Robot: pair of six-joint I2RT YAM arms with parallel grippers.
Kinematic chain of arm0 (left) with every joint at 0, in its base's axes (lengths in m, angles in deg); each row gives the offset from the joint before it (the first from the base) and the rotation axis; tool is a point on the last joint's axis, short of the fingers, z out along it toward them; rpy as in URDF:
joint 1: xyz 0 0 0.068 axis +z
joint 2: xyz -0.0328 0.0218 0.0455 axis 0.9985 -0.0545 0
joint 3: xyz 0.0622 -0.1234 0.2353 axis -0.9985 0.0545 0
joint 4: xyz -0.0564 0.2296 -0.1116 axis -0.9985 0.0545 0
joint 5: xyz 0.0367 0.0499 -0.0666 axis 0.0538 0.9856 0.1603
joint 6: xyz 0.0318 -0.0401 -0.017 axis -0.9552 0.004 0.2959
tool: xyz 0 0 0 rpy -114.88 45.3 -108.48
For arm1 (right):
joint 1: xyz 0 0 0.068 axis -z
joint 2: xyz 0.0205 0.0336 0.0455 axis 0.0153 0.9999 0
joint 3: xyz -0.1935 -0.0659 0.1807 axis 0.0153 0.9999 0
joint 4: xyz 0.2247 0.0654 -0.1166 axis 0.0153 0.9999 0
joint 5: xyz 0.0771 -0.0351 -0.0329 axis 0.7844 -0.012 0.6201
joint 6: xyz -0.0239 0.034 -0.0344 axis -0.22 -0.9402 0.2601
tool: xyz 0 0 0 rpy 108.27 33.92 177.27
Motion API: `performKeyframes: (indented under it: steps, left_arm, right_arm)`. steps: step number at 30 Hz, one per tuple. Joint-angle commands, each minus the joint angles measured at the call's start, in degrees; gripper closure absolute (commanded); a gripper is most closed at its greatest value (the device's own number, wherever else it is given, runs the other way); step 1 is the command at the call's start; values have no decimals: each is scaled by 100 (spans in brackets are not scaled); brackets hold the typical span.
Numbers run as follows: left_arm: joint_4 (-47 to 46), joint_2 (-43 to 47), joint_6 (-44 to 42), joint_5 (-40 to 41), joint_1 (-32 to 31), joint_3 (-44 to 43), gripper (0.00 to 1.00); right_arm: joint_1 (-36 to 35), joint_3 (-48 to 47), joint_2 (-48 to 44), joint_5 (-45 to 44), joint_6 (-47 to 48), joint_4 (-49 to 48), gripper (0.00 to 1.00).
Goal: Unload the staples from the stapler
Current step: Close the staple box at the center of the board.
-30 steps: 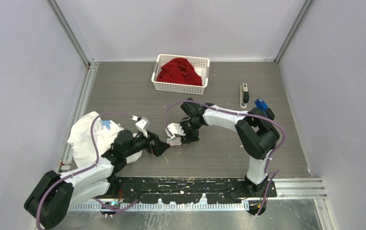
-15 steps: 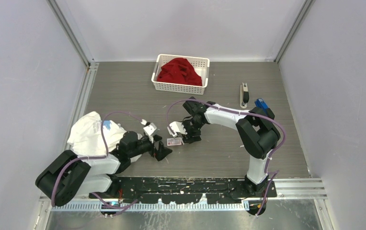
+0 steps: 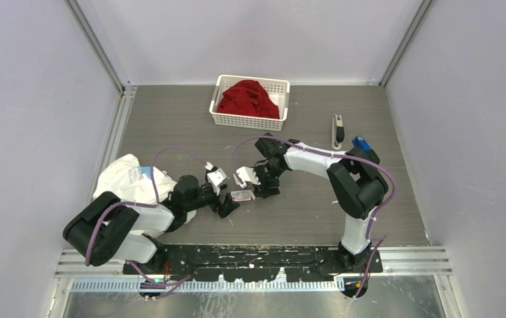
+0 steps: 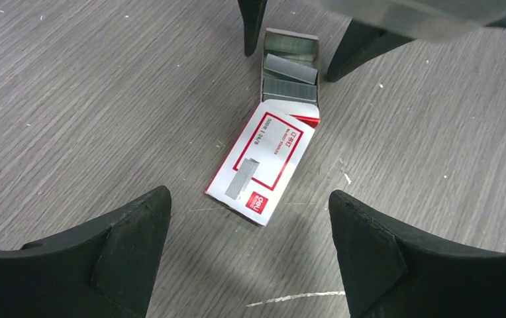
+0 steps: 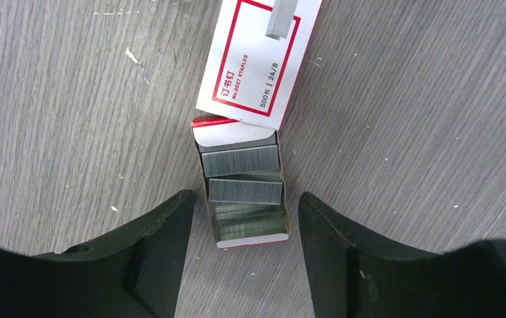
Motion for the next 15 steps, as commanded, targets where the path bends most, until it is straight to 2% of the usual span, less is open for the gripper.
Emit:
performKeyframes:
  steps: [1, 3, 5, 8, 15]
  left_arm:
    - [-223, -204, -480, 123, -39, -200, 12]
    - [-210, -405, -468, 101, -40, -282, 12]
    - [-213, -653, -436, 58, -48, -349, 17]
    - [-450, -902, -416, -11, -64, -361, 19]
    - [-518, -966, -429, -242, -88, -340, 28]
  right_arm:
    - [83, -76, -126, 137, 103, 125, 36]
    - [115, -74, -167, 167, 111, 134, 36]
    - [141, -63, -216, 197, 116, 134, 36]
    - [171, -54, -250, 232, 129, 136, 36]
    - [174, 15, -192, 220, -14, -77, 36]
